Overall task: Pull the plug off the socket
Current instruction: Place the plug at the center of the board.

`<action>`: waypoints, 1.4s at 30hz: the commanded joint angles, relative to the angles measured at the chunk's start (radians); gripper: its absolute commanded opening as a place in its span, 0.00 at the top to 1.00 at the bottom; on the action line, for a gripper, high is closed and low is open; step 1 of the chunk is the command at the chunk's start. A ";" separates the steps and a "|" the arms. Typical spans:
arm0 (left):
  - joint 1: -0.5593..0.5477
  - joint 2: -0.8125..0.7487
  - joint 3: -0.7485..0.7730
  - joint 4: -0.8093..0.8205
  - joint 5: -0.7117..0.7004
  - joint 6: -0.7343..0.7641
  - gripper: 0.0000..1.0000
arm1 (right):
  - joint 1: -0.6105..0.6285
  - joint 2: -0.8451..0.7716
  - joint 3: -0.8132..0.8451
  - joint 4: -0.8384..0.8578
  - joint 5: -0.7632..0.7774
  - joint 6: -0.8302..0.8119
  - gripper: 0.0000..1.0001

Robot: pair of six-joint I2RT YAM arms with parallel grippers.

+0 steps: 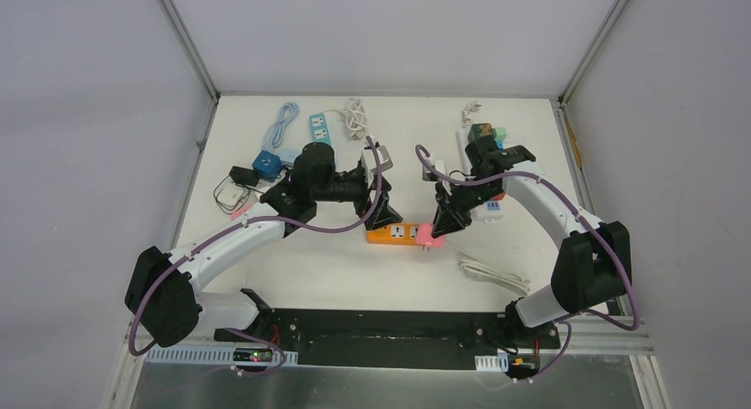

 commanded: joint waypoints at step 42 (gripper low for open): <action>-0.048 0.240 -0.024 0.350 0.243 -0.262 0.20 | -0.038 -0.001 0.020 0.127 -0.215 0.210 1.00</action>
